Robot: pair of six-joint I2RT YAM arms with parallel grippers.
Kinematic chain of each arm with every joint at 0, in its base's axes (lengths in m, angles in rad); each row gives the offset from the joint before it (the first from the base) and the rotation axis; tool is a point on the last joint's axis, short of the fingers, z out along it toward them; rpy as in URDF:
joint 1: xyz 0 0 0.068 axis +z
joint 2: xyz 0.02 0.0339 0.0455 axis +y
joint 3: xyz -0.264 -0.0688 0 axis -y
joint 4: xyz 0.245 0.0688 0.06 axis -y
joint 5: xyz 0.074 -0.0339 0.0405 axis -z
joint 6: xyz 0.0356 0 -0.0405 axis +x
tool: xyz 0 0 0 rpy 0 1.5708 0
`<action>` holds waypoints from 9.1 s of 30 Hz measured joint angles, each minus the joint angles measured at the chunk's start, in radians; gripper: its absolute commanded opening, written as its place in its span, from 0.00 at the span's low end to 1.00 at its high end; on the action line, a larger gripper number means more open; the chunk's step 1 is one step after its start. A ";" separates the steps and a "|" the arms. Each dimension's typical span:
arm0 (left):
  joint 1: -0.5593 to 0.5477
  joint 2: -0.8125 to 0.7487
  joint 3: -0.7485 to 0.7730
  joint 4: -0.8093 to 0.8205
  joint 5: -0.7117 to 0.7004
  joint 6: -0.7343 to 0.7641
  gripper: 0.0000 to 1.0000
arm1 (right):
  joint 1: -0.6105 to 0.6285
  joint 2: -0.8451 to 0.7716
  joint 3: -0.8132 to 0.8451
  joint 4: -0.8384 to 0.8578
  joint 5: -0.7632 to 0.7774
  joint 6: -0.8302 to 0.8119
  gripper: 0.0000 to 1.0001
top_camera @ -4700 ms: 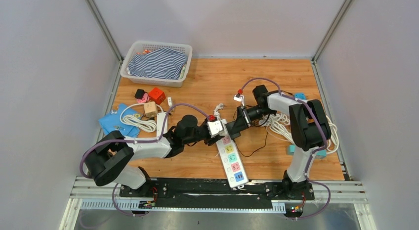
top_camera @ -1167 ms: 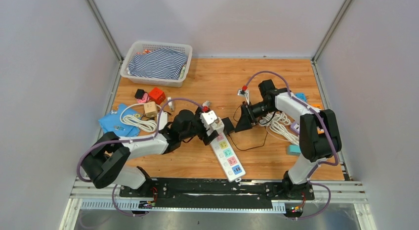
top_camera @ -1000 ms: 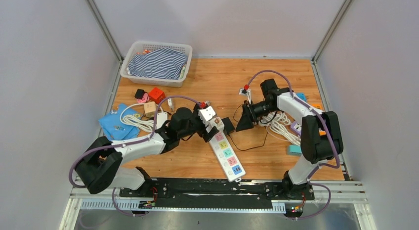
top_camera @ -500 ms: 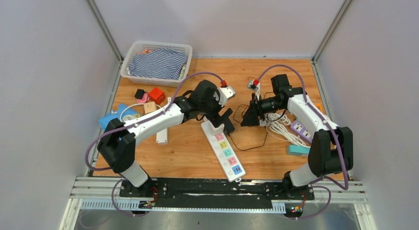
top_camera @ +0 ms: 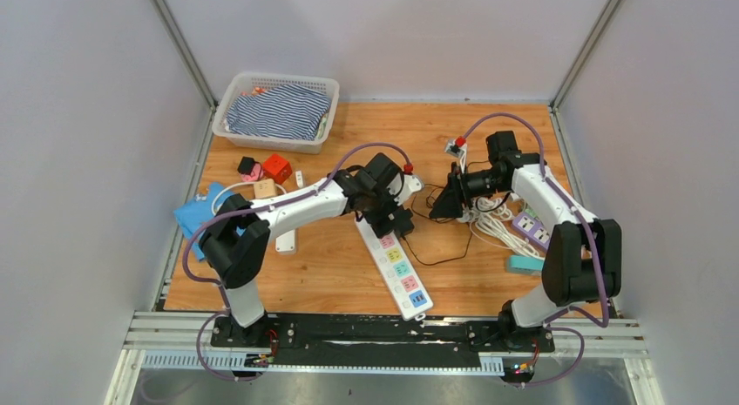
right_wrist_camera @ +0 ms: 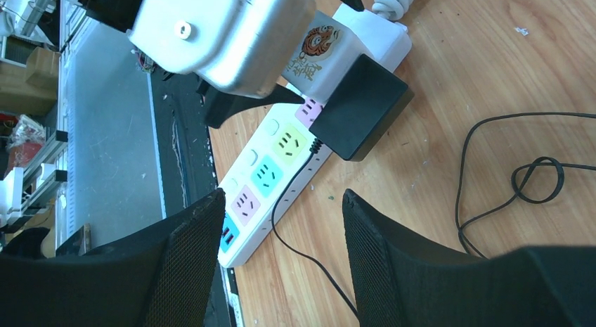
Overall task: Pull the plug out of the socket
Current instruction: Remove the plug from the socket, then place the plug at the center of the board.
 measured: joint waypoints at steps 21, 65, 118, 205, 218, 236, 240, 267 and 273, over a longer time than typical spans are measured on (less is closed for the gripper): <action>-0.002 -0.065 -0.187 0.156 0.045 0.006 0.00 | -0.011 0.240 -0.003 0.026 -0.097 0.081 0.90; 0.007 -0.187 -0.392 0.543 0.199 0.243 0.00 | 0.101 0.439 0.003 0.177 -0.270 0.318 0.00; 0.090 -0.057 -0.283 0.597 0.347 0.372 0.00 | 0.037 0.275 -0.041 0.304 -0.114 0.424 0.00; 0.156 -0.548 -0.408 0.509 0.192 0.034 0.98 | -0.096 0.143 0.179 -0.582 -0.197 -0.463 0.00; 0.154 -0.589 -0.508 0.736 0.346 -0.559 0.96 | -0.096 0.134 0.178 -0.775 -0.220 -0.816 0.00; 0.018 -0.406 -0.454 0.955 0.402 -0.801 0.91 | -0.053 0.146 0.178 -0.800 -0.220 -0.880 0.00; 0.009 -0.364 -0.438 0.984 0.416 -0.814 0.87 | -0.035 0.150 0.178 -0.800 -0.220 -0.883 0.00; 0.002 -0.239 -0.375 1.051 0.544 -0.808 0.00 | -0.010 0.151 0.178 -0.823 -0.223 -0.887 0.75; 0.016 -0.313 -0.407 1.051 0.555 -0.796 0.00 | -0.010 0.140 0.178 -0.825 -0.224 -0.887 0.77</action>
